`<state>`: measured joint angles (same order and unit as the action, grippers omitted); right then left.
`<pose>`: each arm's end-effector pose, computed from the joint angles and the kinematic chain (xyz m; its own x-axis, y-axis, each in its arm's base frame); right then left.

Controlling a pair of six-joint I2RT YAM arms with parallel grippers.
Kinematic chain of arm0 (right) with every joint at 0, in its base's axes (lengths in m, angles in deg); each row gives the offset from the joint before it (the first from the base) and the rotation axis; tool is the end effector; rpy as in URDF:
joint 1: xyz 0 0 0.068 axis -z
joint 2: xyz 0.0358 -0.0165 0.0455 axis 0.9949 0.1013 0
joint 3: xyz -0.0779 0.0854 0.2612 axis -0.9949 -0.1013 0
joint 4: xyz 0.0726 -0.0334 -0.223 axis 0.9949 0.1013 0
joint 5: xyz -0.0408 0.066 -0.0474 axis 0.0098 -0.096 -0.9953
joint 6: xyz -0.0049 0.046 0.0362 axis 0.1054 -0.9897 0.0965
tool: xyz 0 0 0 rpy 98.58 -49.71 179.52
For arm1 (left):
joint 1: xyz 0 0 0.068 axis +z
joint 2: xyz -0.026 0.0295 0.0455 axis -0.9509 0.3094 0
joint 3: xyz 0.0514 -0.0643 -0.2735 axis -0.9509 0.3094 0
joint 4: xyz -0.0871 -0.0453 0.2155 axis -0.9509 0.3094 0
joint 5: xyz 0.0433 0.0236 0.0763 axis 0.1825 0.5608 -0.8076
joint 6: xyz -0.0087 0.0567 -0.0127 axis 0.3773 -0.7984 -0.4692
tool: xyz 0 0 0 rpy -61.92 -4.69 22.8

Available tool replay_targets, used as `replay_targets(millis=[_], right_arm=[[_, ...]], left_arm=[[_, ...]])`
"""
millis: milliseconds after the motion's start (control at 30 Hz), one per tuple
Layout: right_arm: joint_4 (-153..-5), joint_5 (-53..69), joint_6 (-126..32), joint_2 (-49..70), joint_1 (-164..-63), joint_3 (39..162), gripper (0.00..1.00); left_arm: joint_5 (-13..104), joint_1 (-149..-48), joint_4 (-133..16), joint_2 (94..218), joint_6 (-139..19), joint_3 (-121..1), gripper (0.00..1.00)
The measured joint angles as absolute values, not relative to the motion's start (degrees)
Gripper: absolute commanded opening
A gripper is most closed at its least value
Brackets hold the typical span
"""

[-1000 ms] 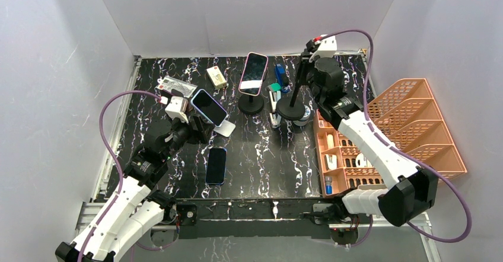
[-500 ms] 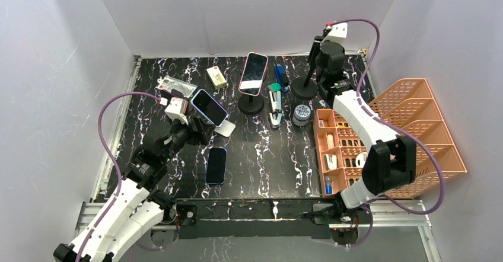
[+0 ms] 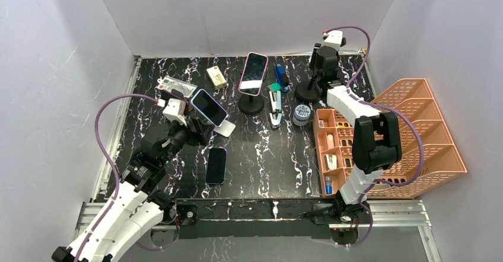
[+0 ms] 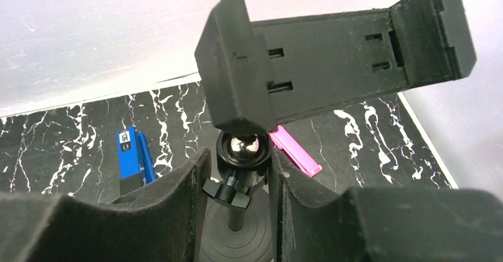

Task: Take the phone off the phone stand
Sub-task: Place the phone stand at the center of the board.

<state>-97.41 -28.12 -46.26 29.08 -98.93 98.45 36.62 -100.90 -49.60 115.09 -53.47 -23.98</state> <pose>0.3913 0.0821 0.3314 -0.1033 0.0721 -0.9920 0.2445 0.9686 0.0449 0.1091 -0.0597 0.3254 -0.2240 -0.2288 -0.9474 0.4250 0.8518 -0.3062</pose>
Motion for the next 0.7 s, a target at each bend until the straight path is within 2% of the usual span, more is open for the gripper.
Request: replay_targets(millis=[533, 700], right_arm=[[-105.22, -26.52, -45.63, 28.55, -98.95, 92.44, 0.01], [-106.33, -25.95, -45.76, 26.78, -98.93, 89.9, 0.2]], left_arm=[[36.62, -101.1, -49.62, 115.06, -53.49, -23.98, 0.69], [36.65, -101.1, -49.64, 115.06, -53.49, -23.96, 0.69]])
